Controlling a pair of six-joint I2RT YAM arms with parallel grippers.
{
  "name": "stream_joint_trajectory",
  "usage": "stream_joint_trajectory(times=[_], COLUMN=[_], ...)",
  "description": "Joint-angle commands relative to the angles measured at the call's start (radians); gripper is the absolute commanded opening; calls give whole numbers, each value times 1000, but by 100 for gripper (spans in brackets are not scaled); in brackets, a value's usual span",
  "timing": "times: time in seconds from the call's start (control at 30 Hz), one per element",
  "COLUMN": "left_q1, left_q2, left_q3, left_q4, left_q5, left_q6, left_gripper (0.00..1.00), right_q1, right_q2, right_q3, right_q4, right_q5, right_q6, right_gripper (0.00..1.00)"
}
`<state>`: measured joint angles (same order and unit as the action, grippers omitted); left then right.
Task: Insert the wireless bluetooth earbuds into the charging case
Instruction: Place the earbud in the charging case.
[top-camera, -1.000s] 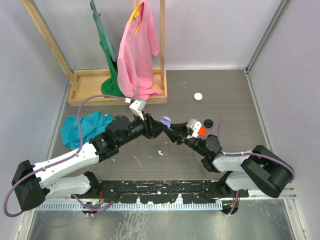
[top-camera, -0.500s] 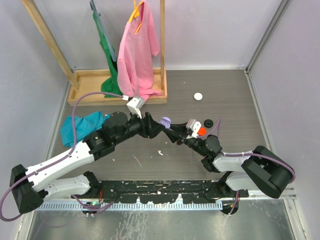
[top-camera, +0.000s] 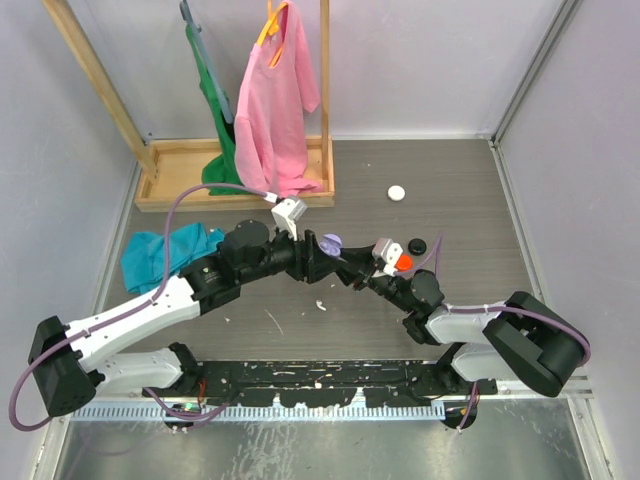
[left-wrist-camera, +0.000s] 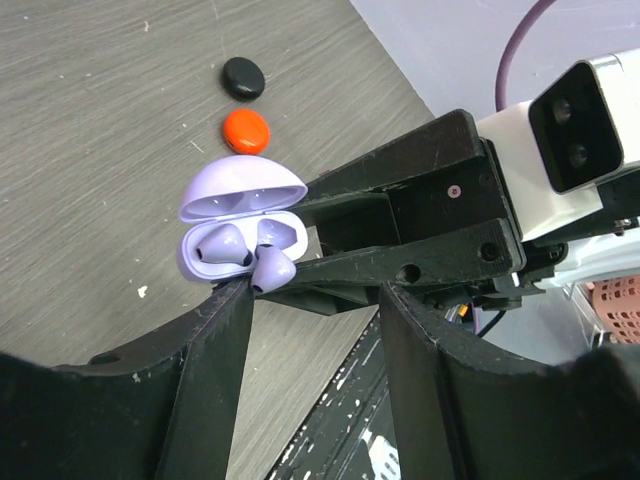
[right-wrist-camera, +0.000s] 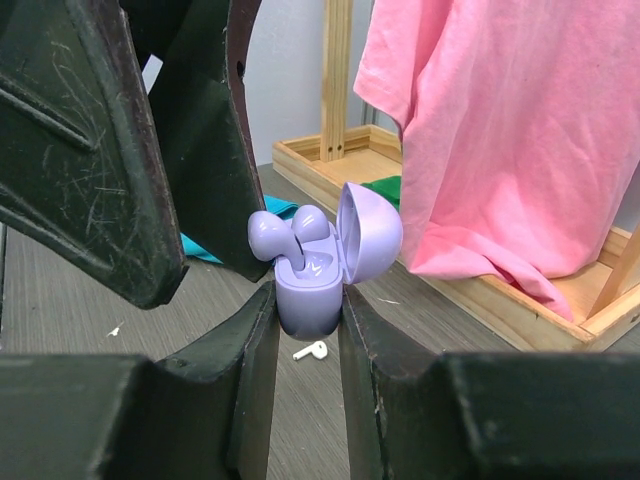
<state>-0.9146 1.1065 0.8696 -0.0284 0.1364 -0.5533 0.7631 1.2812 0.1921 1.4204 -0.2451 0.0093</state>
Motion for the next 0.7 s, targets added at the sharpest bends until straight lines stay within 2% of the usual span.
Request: stream_joint_trajectory(times=[0.0,0.5,0.67], left_q1=[1,0,3], left_q2=[-4,59,23], left_q3=[56,97,115], left_q4=[51,100,13], left_q5=[55,132,84], left_q6=[1,-21,27], left_gripper=[54,54,56], right_q1=[2,2,2], right_q2=[-23,-16,-14], right_q3=[17,23,20], right_q4=[66,63,53], right_q5=[-8,-24,-43], right_q6=[-1,9,1], right_gripper=[1,1,1])
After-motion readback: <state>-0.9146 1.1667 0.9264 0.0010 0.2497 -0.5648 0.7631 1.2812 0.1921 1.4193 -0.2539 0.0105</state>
